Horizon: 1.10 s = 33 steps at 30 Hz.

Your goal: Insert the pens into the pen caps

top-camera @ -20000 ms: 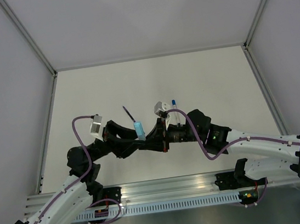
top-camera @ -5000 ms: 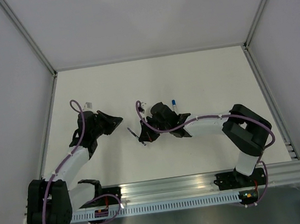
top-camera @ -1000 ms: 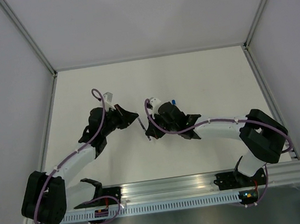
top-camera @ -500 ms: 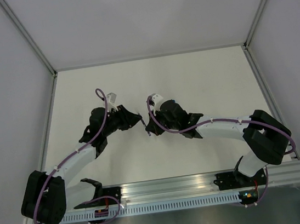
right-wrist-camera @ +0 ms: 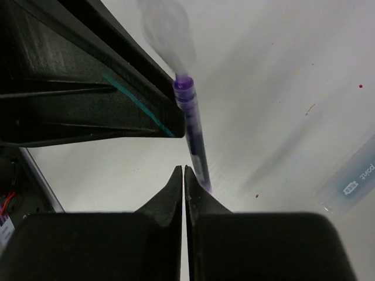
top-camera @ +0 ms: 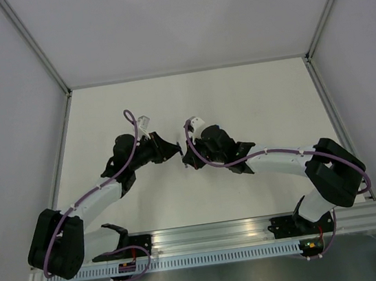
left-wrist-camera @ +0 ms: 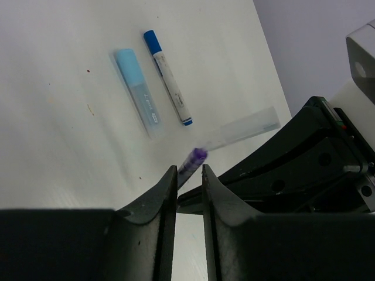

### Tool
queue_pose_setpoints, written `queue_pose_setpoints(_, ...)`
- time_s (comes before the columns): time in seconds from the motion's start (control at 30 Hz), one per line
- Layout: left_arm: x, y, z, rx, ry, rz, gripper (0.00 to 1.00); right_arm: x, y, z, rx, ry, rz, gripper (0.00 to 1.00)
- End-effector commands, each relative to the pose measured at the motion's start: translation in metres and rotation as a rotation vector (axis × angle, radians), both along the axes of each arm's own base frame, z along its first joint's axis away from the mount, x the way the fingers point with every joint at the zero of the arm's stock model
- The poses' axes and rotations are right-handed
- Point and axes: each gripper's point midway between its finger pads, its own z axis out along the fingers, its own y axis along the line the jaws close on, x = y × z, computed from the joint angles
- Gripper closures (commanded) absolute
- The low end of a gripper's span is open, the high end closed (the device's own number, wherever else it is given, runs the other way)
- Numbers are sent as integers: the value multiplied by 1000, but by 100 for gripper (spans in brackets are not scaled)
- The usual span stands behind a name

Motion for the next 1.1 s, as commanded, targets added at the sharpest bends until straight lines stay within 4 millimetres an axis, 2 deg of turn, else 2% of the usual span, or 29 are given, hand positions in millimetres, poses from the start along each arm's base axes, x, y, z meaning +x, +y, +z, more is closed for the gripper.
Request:
queue_pose_setpoints(0.0, -1, -7, 10, -24, -46, -47, 73, 6, 4, 30, 80, -70, -8, 100)
queue_pose_setpoints(0.37, 2, -4, 5, 4, -35, -29, 71, 7, 1, 26, 58, -69, -16, 100)
queue_pose_setpoints(0.43, 2, -2, 6, 9, -38, -18, 71, 12, -2, 27, 40, -81, -43, 100)
queue_pose_setpoints(0.47, 3, 0, 5, 20, -36, -1, 71, 13, -7, 21, -1, -70, -57, 100)
queue_pose_setpoints(0.57, 3, 6, 9, 29, -52, 31, 71, 25, -26, 17, -100, -82, -134, 90)
queue_pose_setpoints(0.6, 4, 9, 14, 27, -65, 46, 70, 30, -32, 18, -121, -92, -163, 84)
queue_pose_setpoints(0.7, 6, 21, 9, 67, -42, 117, 68, 41, -52, 16, -208, -80, -231, 74)
queue_pose_setpoints(0.77, 13, 31, 4, 94, -22, 188, 66, 47, -72, 7, -303, -58, -277, 68)
queue_pose_setpoints(0.8, 14, 34, 1, 106, -4, 203, 65, 49, -78, 5, -343, -56, -270, 62)
queue_pose_setpoints(0.83, 16, 37, -2, 115, 10, 225, 62, 50, -81, 7, -376, -47, -249, 59)
queue_pose_setpoints(0.9, 15, 41, -9, 136, 45, 245, 59, 47, -76, 2, -405, -33, -101, 49)
queue_pose_setpoints(1.0, 15, 44, -12, 145, 55, 241, 55, 33, -77, -18, -483, 14, 36, 42)
queue_pose_setpoints(1.07, 13, 44, -10, 142, 56, 227, 51, 27, -84, -38, -568, 38, 119, 41)
